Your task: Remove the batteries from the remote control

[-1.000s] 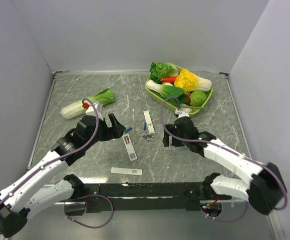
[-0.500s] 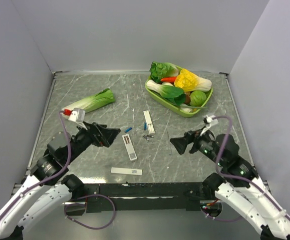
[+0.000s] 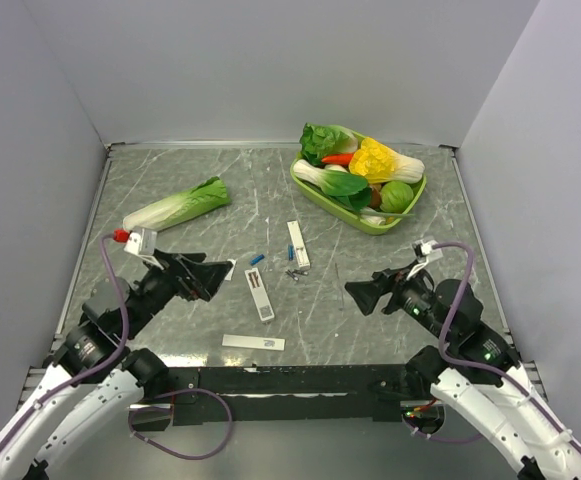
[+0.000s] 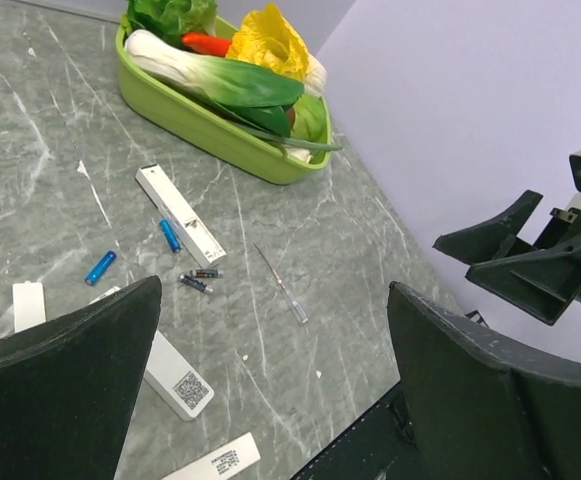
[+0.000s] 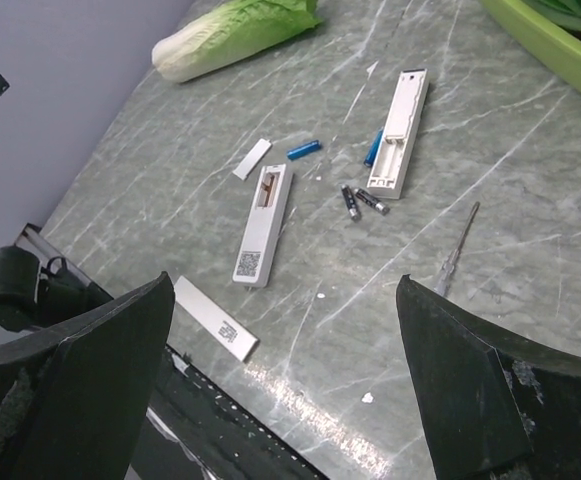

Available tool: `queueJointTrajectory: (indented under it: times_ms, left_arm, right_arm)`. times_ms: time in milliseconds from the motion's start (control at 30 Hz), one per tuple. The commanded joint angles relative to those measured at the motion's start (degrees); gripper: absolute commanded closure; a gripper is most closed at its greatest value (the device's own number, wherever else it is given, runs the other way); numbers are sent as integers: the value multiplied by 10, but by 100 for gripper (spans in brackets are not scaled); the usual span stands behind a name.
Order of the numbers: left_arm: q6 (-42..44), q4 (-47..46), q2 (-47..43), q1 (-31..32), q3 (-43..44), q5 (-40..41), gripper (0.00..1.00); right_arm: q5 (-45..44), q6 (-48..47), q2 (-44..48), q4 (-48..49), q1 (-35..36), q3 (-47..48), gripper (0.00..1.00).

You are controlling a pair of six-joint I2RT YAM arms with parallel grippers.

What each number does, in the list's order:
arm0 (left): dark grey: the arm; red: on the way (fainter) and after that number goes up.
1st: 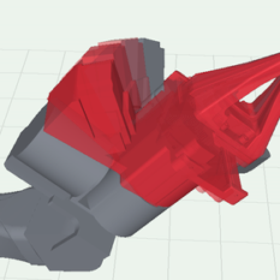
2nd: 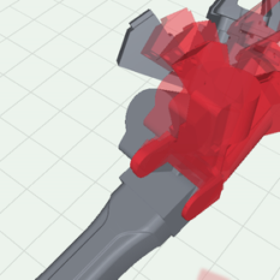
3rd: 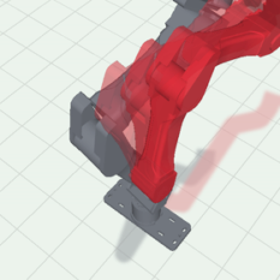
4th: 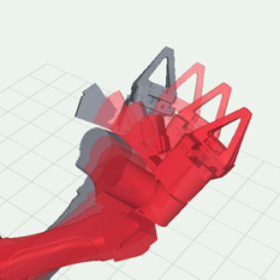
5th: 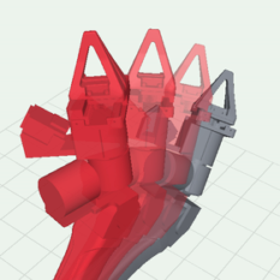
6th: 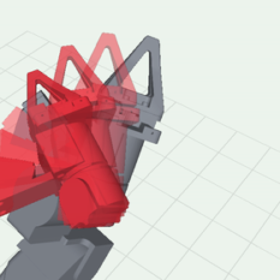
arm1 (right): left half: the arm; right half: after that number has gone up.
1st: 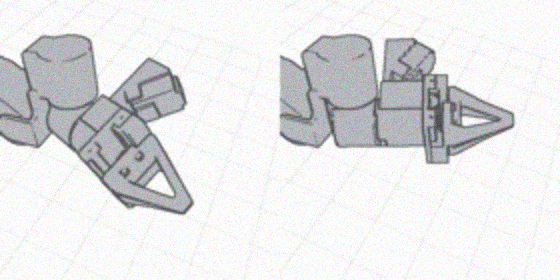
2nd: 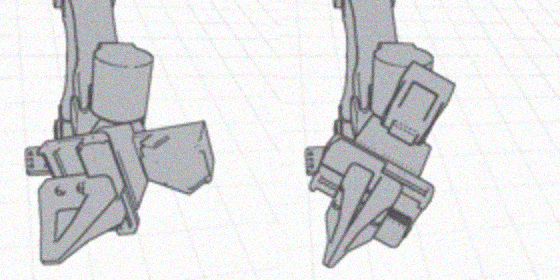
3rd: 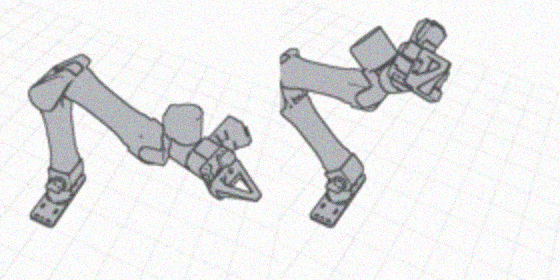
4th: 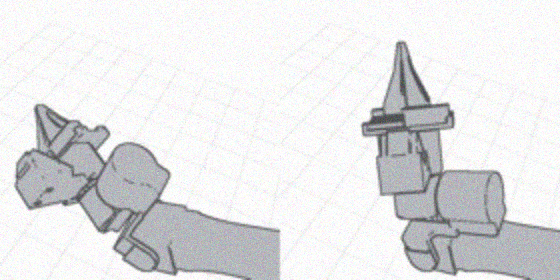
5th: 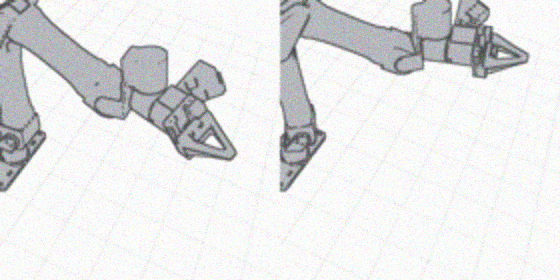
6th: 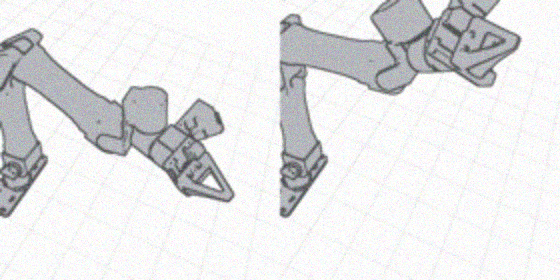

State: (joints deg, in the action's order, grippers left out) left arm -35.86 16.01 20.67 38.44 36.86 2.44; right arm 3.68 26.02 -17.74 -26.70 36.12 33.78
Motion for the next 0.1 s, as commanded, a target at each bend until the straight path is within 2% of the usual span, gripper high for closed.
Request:
queueJointTrajectory:
  times_ms: [0,67]
  left_arm:
    - [-3,-2,-2,-2,2,14,1]
    - [-2,-3,-5,-1,2,13,1]
  right_arm:
    - [-4,-4,-14,2,-2,15,0]
    - [-3,-4,-14,2,-2,17,0]
